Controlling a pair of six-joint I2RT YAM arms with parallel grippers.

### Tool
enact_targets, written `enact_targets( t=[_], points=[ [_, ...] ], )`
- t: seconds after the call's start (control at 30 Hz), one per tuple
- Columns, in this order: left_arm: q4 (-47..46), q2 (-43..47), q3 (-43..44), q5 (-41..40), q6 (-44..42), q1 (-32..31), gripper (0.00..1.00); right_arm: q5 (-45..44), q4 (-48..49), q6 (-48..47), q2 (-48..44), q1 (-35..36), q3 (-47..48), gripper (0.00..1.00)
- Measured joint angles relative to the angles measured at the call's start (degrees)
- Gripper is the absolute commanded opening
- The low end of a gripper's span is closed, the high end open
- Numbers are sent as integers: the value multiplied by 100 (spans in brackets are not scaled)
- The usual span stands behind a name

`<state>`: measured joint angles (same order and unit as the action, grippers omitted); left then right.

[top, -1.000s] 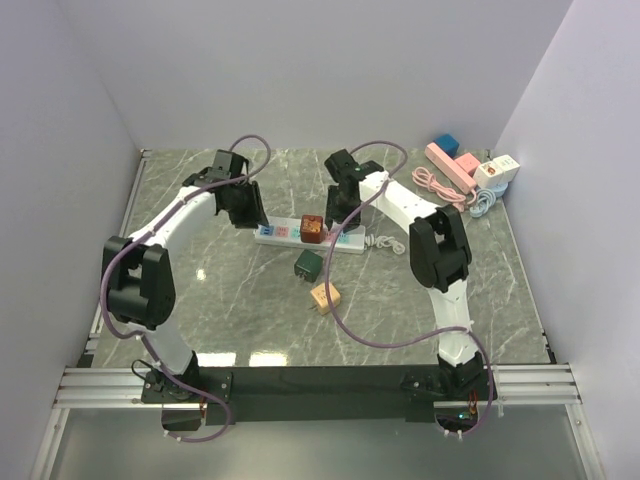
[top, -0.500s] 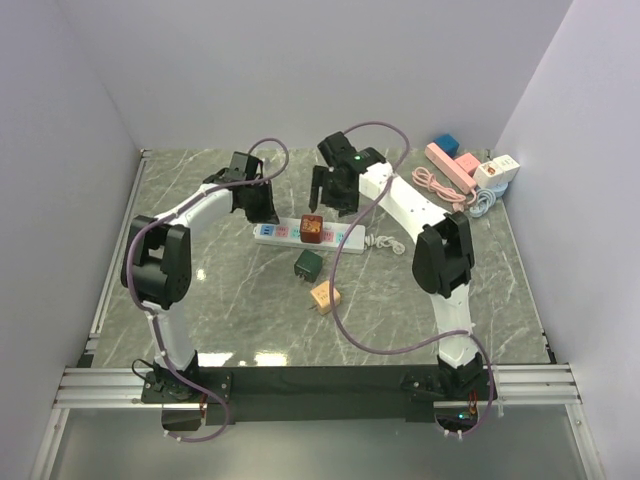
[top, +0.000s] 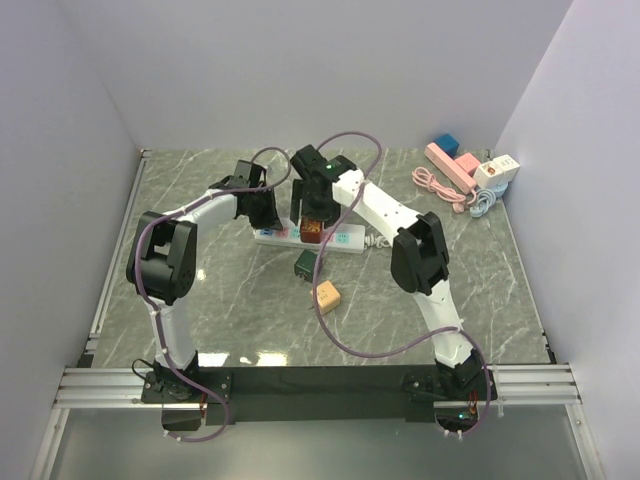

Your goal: Pull the plug off the socket

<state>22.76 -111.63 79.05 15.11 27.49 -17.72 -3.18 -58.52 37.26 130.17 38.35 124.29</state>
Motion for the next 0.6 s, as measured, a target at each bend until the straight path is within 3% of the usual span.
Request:
enact_targets(
  t=[0.23,0.4,0.43,0.47,0.53,0.6],
  points=[
    [-138,0,-44,0,140,0,0,-87,-105,76,317,26,-52,79],
    [-238,0,-87,2,319,2,0,-20,-151,79,570,35,155,50],
    [-243,-2,-90,4,339,2,0,-15,-149,46,599,35,203,41],
    [-251,0,-92,4,361,0,0,-9,-149,17,632,35,258,21],
    [-273,0,-92,7,389,2,1,-2,-157,-90,702,35,367,1],
    [-304,0,-94,26,433,4,0,-7,-131,-254,726,35,411,0]
  ],
)
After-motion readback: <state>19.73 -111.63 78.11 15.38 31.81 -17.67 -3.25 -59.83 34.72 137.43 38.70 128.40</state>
